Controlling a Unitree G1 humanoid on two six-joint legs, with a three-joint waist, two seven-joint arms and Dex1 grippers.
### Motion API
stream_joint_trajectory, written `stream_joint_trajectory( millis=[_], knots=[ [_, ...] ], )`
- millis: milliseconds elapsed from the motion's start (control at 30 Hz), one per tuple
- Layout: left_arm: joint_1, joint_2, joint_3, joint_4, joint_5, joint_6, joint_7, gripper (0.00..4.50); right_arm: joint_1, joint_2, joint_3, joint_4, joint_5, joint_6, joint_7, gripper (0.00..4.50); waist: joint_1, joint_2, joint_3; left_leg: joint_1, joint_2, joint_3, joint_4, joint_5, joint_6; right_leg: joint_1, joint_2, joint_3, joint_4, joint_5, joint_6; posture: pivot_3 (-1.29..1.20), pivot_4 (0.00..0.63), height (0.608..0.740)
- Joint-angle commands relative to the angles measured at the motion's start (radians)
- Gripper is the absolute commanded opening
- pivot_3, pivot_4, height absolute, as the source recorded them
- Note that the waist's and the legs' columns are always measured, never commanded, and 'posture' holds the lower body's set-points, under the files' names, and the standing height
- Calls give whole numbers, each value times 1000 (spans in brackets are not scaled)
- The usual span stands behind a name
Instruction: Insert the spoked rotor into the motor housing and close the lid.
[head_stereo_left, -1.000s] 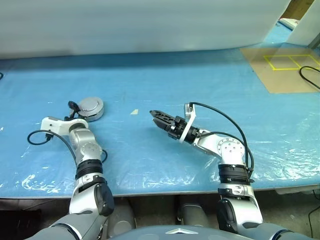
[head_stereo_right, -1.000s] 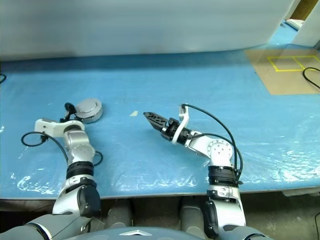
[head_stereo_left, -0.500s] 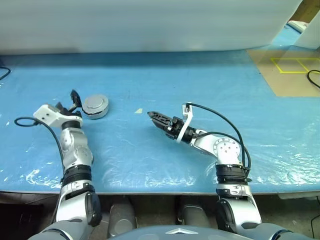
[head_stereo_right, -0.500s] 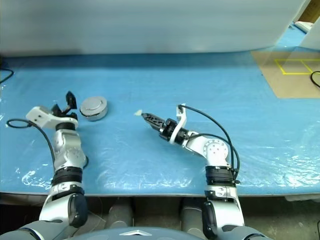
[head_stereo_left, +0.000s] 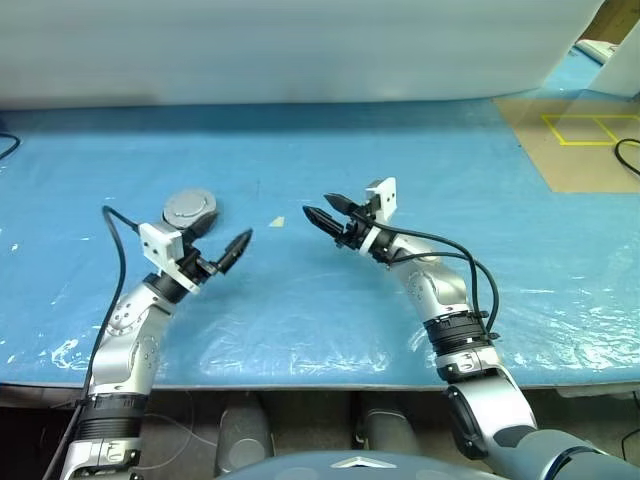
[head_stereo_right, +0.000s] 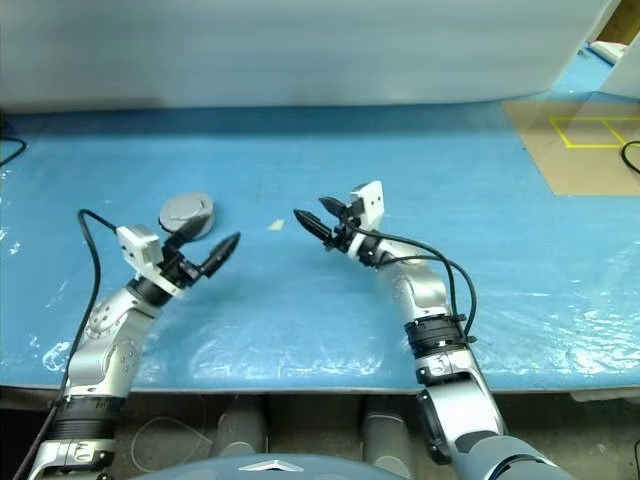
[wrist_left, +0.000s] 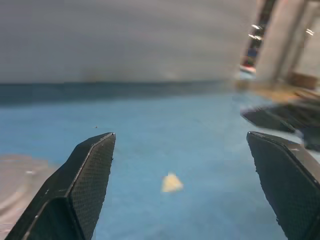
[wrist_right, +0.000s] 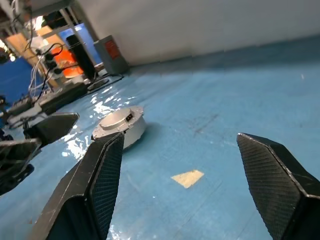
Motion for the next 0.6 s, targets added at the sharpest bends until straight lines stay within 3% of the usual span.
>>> stream_joint_trajectory(
  millis=[33, 233, 600],
  knots=[
    [-2, 24, -17, -69, 4, 13, -50, 4485, -3, -44, 21, -15, -32, -88, 125, 3812, -1, 0, 0, 0, 0, 0, 0, 0, 0, 0, 0, 0, 0, 0, 0, 0, 150, 740],
    [-24, 46, -29, -48, 41, 2, -96, 4485, 52, -135, 56, -48, -67, -132, 268, 3812, -3, 0, 0, 2, 0, 1, 1, 0, 1, 1, 0, 1, 1, 0, 0, 0, 150, 740],
    [-41, 41, -23, 9, 85, -43, -126, 4485, 107, -175, 58, -40, -148, -209, 274, 3812, -21, 0, 0, 2, 0, 1, 2, 2, 4, 1, 0, 1, 2, 1, -3, 0, 150, 740]
  ],
)
